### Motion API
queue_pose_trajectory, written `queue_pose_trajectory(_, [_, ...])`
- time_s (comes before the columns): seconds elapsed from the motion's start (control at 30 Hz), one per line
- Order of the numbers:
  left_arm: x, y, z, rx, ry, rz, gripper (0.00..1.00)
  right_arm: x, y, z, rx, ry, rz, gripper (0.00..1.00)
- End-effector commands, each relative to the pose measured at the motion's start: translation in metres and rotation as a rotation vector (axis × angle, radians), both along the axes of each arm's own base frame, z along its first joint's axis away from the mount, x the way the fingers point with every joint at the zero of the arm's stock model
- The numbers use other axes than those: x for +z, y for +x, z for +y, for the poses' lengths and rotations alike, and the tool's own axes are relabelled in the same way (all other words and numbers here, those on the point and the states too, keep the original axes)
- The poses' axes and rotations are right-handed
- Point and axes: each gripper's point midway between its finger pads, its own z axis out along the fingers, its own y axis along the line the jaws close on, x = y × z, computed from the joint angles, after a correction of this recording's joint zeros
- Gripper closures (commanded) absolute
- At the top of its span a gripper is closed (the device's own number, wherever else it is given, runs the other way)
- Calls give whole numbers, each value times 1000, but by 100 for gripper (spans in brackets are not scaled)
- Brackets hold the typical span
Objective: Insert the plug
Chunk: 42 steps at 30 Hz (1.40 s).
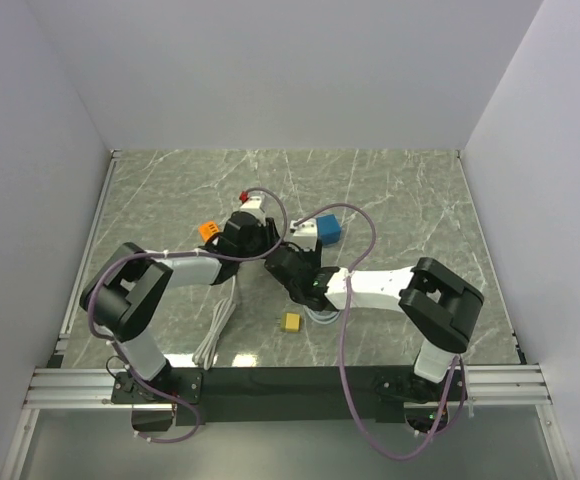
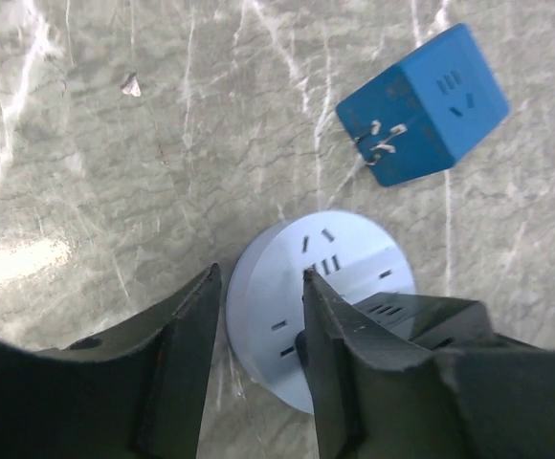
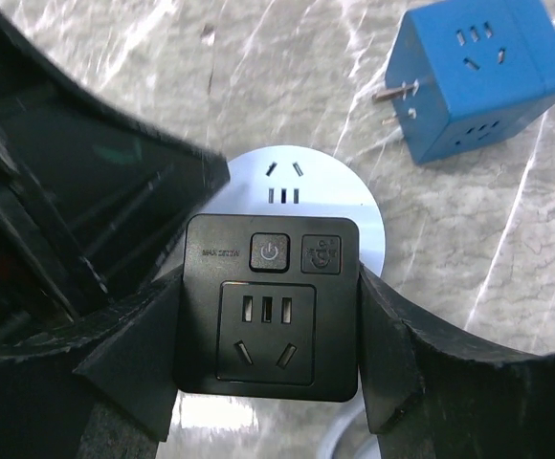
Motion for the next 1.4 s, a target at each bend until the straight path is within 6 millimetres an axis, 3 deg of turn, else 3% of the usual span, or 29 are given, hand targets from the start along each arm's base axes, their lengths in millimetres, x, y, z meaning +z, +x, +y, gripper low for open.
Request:
queue_pose_trajectory(0.0, [28, 3, 0, 2, -20, -60, 54, -48, -43, -19, 115, -137, 229, 45])
queue_pose_trajectory(0.13, [38, 10, 12, 63, 4, -86, 47, -24, -36, -21, 109, -103, 180, 32])
queue_pose_trajectory(0.4, [58, 9, 27, 124, 2, -110, 39, -7, -29, -22, 135, -55, 150, 9])
queue_pose_trajectory(0.5, [65, 2, 31, 132, -21, -120, 35, 2, -29, -23, 144, -24, 133, 7])
queue_pose_trajectory(0.7, [76, -23, 34, 160, -23, -137, 33, 43, -37, -24, 225, 82, 55, 5])
queue_pose_trajectory(0.87, [84, -54, 18, 138, -39, -118, 28, 79, -46, -26, 297, 190, -5, 4])
queue_pose_trajectory(1.0, [85, -81, -1, 84, -69, -94, 27, 81, -33, -49, 246, 244, -17, 3])
queue_pose_trajectory(1.13, [75, -91, -12, 58, -64, -58, 27, 73, -20, -66, 184, 269, -9, 5])
queue_pose_trajectory(1.37, [57, -93, -23, 55, -18, -23, 22, 40, -1, -80, 115, 242, 52, 32])
